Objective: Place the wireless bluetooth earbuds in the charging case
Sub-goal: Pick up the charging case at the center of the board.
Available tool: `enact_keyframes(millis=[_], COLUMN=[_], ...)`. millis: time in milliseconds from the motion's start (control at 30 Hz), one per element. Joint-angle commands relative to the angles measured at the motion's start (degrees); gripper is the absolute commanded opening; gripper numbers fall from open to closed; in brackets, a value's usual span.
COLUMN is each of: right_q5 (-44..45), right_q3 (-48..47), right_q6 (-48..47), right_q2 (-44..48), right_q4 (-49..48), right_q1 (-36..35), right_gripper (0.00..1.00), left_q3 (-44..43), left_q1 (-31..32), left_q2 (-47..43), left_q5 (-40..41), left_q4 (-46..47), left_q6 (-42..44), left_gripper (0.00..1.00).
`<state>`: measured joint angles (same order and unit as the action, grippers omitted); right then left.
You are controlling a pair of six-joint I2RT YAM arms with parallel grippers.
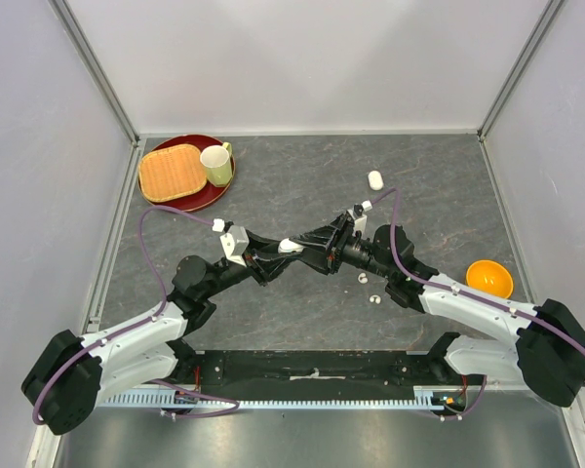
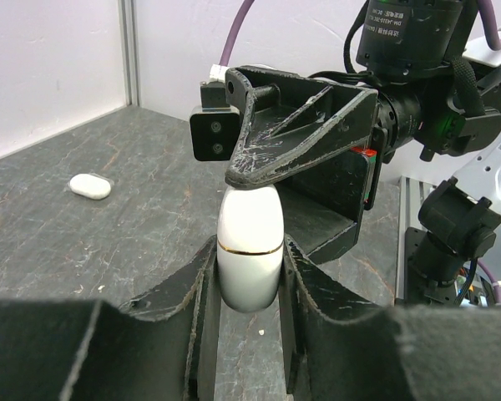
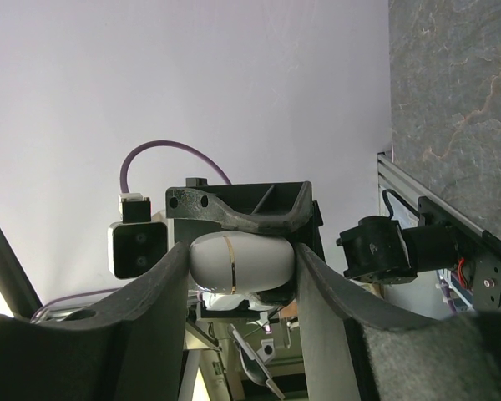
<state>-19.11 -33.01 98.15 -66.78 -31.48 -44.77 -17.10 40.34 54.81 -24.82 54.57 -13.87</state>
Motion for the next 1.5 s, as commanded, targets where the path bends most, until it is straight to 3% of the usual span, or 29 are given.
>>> enact_keyframes(millis=[0, 67, 167, 800, 933, 1067, 1267, 1300, 1467], right_q5=[0.7, 0.7, 0.9, 2.0, 1.9, 2.0, 2.6, 2.7, 3.5], right_q3=[0.5, 0.6, 0.8, 1.6, 1.6, 1.6, 1.7, 1.5, 1.3], right_q6=[1.4, 1.4, 1.6, 2.0, 2.0, 2.0, 1.6, 1.1, 0.6], right_q2=[1.1, 1.1, 1.1, 1.3, 1.3, 1.3, 1.7, 2.0, 3.0], right_q4=[-2.8, -2.4, -2.3, -2.1, -2.1, -2.1, -1.7, -0.6, 0.9], right_q1=[-0.1, -0.1, -0.1, -0.1, -0.1, -0.1, -0.1, -0.1, -0.1], right_gripper=[0.03, 0.03, 0.03, 0.03, 0.03, 0.03, 0.06, 0.06, 0.03], left_q3=[-0.7, -0.8, -0.8, -0.5, -0.5, -0.5, -0.6, -0.6, -0.7], left_q1=[0.1, 0.1, 0.1, 0.0, 0.0, 0.0, 0.1, 0.1, 0.0], left_q2=[-0.3, -0.2, -0.1, -0.2, -0.2, -0.3, 0.0, 0.0, 0.1], left_q5=[0.1, 0.2, 0.3, 0.5, 0.4, 0.2, -0.2, -0.4, -0.2], left_q4=[4.1, 4.2, 4.3, 5.0, 5.2, 5.6, 5.7, 5.7, 5.5], left_q6=[-0.7, -1.1, -1.3, -1.4, -1.3, -1.1, -1.2, -1.2, -2.0], left_gripper=[0.22, 0.22, 0.34, 0.37, 0.28, 0.02, 0.02, 0.02, 0.24])
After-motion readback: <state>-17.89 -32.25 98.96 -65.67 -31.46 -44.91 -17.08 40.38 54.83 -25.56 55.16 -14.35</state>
